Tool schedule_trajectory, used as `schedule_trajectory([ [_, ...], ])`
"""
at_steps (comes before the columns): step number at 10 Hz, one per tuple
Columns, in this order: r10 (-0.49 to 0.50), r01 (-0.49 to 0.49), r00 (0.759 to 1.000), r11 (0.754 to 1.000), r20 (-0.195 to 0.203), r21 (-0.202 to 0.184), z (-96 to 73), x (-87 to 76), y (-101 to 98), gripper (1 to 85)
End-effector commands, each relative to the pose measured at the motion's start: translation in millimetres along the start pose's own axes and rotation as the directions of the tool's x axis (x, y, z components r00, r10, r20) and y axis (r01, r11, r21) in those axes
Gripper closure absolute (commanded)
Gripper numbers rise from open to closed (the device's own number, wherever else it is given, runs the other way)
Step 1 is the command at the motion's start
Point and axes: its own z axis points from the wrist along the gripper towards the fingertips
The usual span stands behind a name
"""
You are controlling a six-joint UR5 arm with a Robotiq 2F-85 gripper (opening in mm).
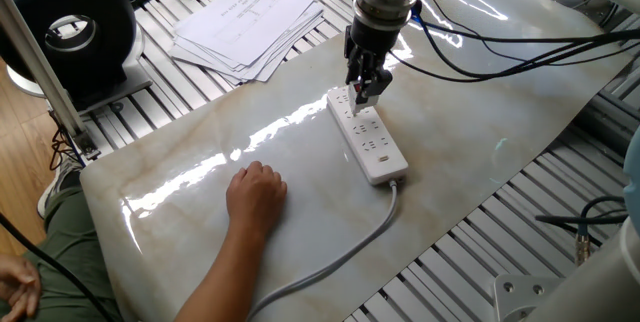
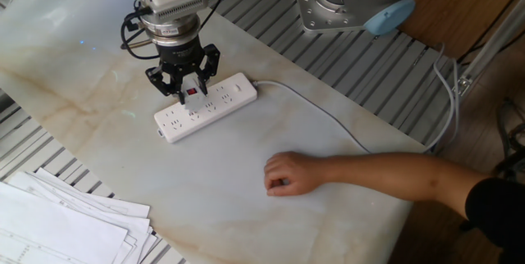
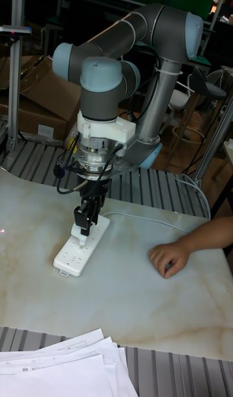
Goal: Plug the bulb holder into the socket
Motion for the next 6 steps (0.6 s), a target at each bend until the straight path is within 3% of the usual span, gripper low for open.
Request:
schedule_trajectory([
  [1,0.008,-0.008,1.000,1.000,0.015,-0.001,0.1,-1.7,0.7,84.3],
  [6,0.002,-0.002,1.000,1.000,0.020,0.000,-0.1,-0.6,-3.0,84.3],
])
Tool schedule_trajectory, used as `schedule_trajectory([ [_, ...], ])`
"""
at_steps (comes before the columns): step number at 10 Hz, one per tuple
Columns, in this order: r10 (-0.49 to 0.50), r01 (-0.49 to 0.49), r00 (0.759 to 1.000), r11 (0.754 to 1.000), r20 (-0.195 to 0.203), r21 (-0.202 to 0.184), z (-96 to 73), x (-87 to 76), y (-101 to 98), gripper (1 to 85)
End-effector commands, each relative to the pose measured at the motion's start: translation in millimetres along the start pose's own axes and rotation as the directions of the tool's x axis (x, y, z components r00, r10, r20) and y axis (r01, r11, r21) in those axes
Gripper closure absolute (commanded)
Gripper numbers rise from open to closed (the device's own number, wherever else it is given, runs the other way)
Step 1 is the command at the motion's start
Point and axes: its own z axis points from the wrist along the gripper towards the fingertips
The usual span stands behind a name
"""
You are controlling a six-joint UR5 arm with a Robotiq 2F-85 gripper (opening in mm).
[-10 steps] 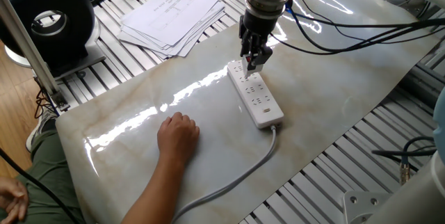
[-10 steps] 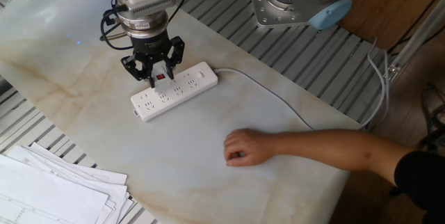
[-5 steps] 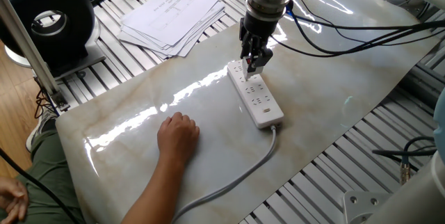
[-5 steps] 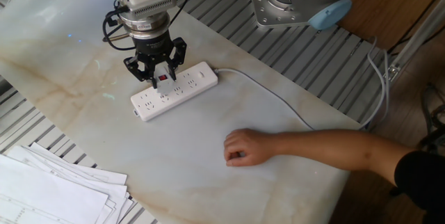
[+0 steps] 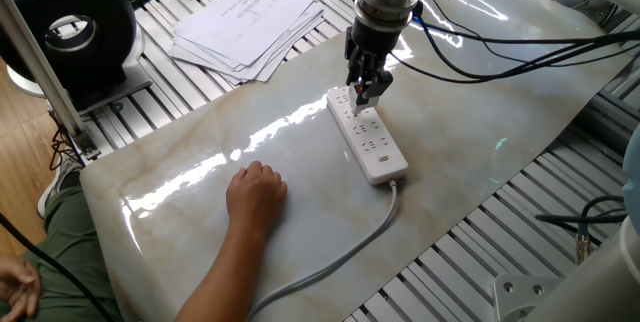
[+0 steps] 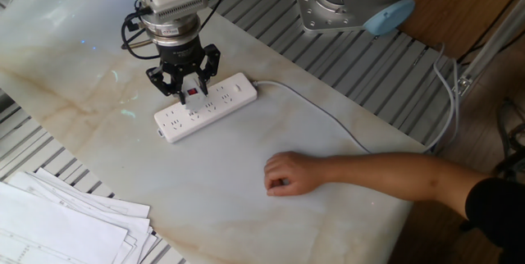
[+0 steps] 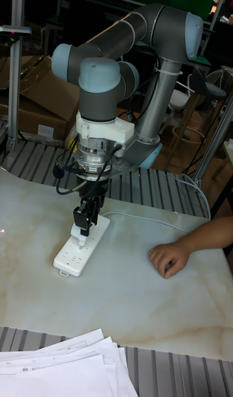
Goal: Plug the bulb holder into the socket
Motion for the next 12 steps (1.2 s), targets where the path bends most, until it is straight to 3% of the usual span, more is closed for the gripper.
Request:
schedule_trajectory([
  [1,0.004,-0.004,1.000,1.000,0.017,0.002,-1.9,-2.0,-2.7,84.3],
  [12,0.021,-0.021,0.999,1.000,0.029,0.015,2.7,-3.1,-7.2,84.3],
])
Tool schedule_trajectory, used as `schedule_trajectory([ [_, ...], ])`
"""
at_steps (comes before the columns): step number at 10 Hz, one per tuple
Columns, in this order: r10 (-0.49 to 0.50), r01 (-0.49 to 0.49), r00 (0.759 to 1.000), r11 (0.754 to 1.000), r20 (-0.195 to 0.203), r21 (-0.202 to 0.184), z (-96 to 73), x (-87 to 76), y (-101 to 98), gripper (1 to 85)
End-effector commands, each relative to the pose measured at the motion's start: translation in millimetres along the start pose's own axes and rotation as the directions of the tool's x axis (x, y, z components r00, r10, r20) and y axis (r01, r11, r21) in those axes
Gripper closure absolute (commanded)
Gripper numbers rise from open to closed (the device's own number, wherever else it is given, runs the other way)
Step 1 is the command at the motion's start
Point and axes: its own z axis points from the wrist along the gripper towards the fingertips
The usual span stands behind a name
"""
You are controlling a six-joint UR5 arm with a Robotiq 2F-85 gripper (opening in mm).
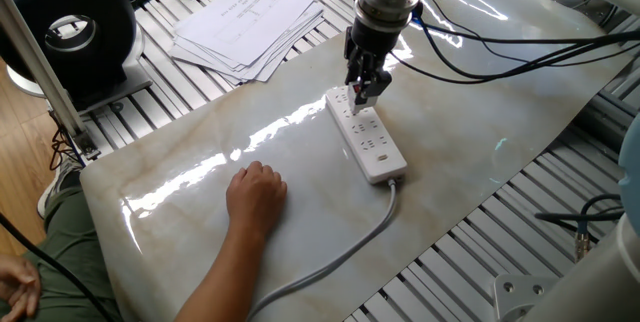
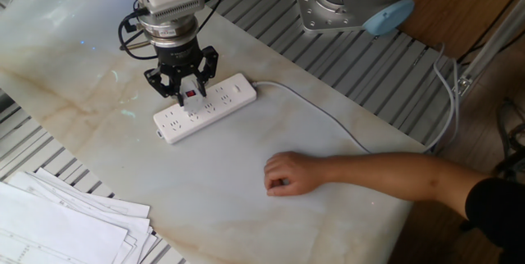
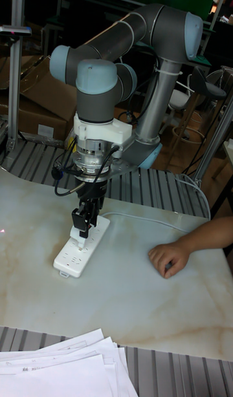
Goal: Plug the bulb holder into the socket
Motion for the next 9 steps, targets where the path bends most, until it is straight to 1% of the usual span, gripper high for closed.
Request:
schedule_trajectory([
  [1,0.012,-0.012,1.000,1.000,0.017,0.005,0.5,-2.7,-2.5,84.3],
  [6,0.012,-0.012,1.000,1.000,0.023,0.023,7.7,-1.0,-8.0,84.3],
  [9,0.005,-0.005,1.000,0.999,0.013,0.032,7.8,2.1,-9.8,84.3],
])
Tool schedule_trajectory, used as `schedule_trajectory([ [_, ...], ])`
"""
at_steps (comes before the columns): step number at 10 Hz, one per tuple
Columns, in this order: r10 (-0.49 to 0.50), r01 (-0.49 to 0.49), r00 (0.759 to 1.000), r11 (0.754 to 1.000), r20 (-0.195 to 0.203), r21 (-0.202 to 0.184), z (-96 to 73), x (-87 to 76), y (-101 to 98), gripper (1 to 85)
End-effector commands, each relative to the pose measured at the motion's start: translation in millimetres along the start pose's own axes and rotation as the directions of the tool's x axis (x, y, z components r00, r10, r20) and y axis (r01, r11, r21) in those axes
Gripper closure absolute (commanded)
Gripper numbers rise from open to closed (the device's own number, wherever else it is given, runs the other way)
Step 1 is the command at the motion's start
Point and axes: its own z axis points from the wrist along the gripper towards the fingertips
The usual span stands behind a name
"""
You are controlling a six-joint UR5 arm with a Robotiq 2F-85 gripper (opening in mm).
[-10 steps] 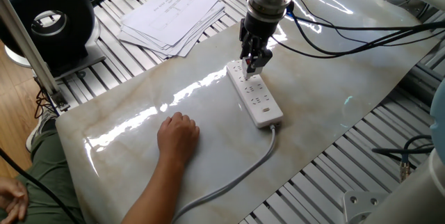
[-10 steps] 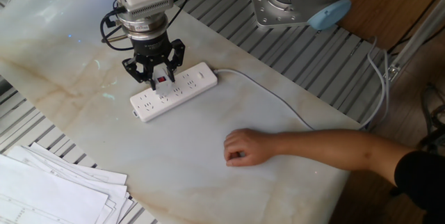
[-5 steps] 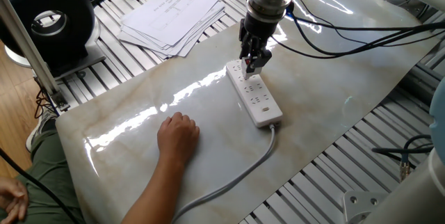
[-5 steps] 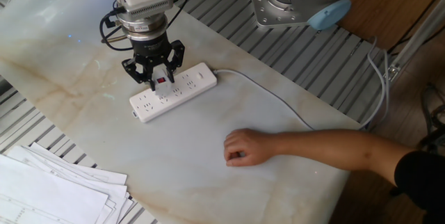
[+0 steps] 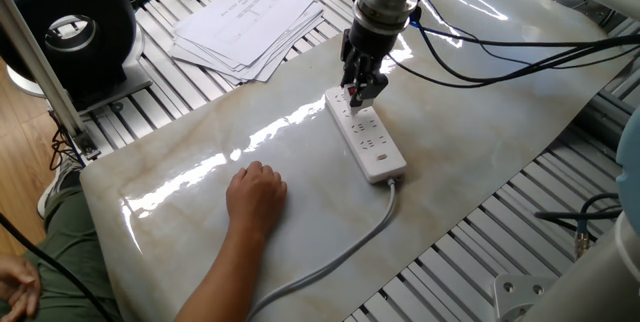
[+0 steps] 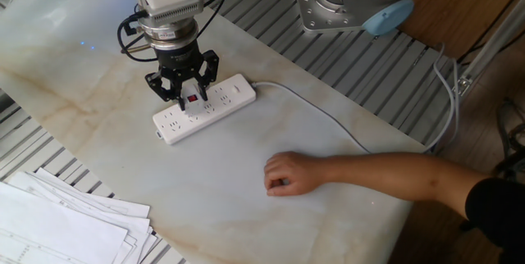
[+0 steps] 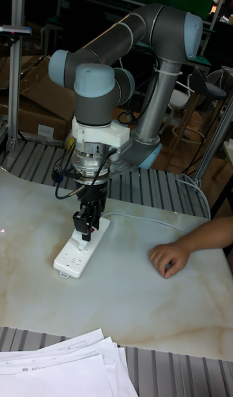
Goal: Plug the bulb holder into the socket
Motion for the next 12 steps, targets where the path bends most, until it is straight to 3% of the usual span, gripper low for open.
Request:
schedule_trajectory([
  [1,-0.004,0.003,1.000,1.000,0.001,0.015,-0.1,2.2,-3.7,84.3],
  [3,-0.010,0.010,1.000,1.000,-0.001,0.023,2.6,7.2,-4.0,84.3],
  [7,-0.008,0.010,0.999,0.999,-0.041,0.046,1.6,18.7,-5.4,84.3],
  [10,0.012,-0.008,0.997,0.998,-0.072,0.057,-2.6,12.3,-5.2,84.7],
  [12,0.029,-0.026,0.998,0.998,-0.064,0.059,-1.8,9.5,-4.9,84.7],
])
